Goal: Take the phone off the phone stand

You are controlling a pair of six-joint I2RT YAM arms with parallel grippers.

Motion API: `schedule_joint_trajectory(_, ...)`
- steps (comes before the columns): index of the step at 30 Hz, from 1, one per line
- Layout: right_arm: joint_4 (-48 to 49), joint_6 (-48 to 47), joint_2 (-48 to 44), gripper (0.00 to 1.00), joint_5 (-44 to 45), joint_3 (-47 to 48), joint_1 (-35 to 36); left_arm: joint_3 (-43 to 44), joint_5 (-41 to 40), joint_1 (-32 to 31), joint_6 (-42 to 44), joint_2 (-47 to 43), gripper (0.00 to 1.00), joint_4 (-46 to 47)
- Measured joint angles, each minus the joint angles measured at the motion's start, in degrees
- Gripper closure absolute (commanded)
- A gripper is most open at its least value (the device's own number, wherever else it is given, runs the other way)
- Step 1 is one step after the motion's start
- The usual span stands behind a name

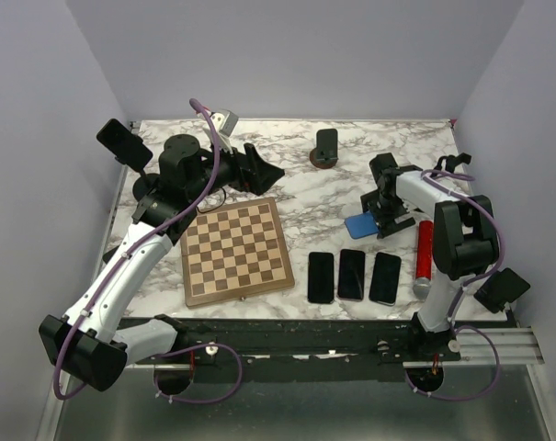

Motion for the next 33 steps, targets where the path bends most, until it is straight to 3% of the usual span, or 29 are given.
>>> schedule_joint_trajectory(19, -1.73, 0.13, 3.65, 0.03, 0.52, 4.13, 0.00, -0.09, 0.39, 0.00, 0.00, 0.00, 0.01, 0.02)
schedule_joint_trajectory(27, -3.19, 0.50, 4.70, 0.17, 0.48, 5.01, -0.02, -0.09, 0.42, 0.00, 0.00, 0.00, 0.02, 0.02)
schedule_joint_trajectory(33, -4.52, -1.38, 6.45, 0.19, -0.52, 6.84, -0.24, -0.09, 0.42, 0.00, 0.04, 0.00, 0.01, 0.02)
